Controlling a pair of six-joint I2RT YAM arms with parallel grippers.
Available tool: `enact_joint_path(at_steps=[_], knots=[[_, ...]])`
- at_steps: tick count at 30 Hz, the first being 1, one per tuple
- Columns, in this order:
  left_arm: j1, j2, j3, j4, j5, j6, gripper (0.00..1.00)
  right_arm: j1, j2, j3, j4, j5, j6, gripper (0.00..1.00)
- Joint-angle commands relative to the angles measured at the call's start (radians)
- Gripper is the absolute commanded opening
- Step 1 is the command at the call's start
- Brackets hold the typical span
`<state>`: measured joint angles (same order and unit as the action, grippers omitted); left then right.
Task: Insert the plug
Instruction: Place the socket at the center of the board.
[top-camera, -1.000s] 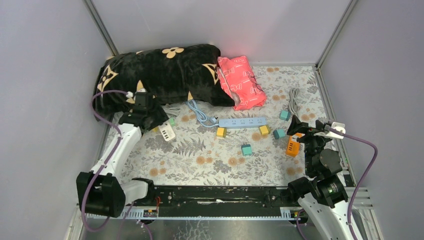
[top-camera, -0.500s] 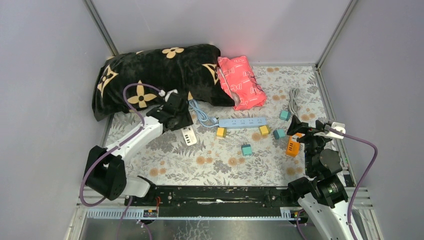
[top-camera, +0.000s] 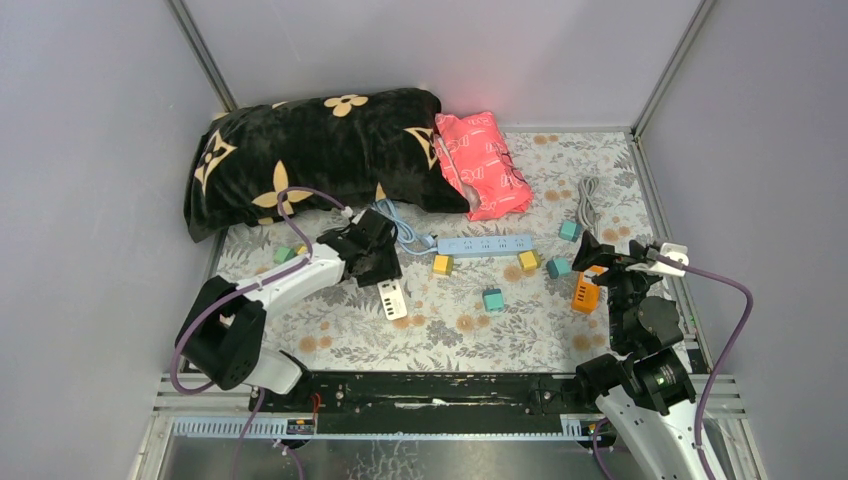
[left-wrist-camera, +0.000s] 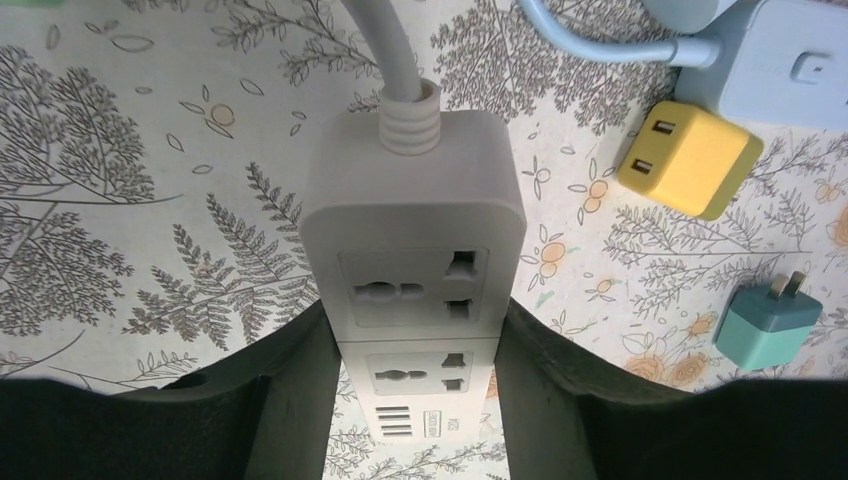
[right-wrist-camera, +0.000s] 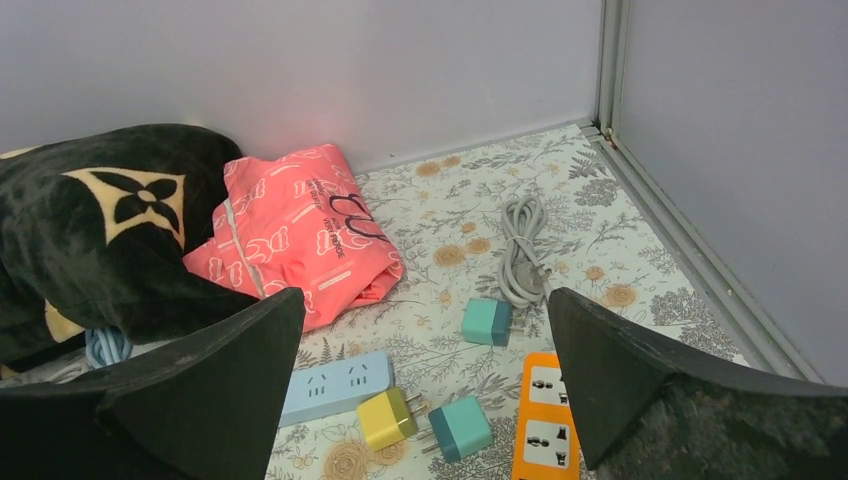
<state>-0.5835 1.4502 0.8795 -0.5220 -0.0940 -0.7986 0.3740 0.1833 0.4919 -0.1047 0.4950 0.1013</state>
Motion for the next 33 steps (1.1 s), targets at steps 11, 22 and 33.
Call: enact_joint_path(at_steps=[11,22,33], knots=[[-0.036,-0.014,-0.143,0.063,0.076,-0.079,0.38,0.007,0.005,0.025,0.020,-0.038,0.000,0.99],[-0.112,0.030,-0.089,0.084,0.037,-0.098,0.58,0.007,0.003,0.033,0.026,-0.070,0.000,0.99],[-0.133,-0.062,-0.094,0.104,-0.026,-0.076,0.83,0.007,0.190,0.209,-0.080,-0.232,0.044,0.99]])
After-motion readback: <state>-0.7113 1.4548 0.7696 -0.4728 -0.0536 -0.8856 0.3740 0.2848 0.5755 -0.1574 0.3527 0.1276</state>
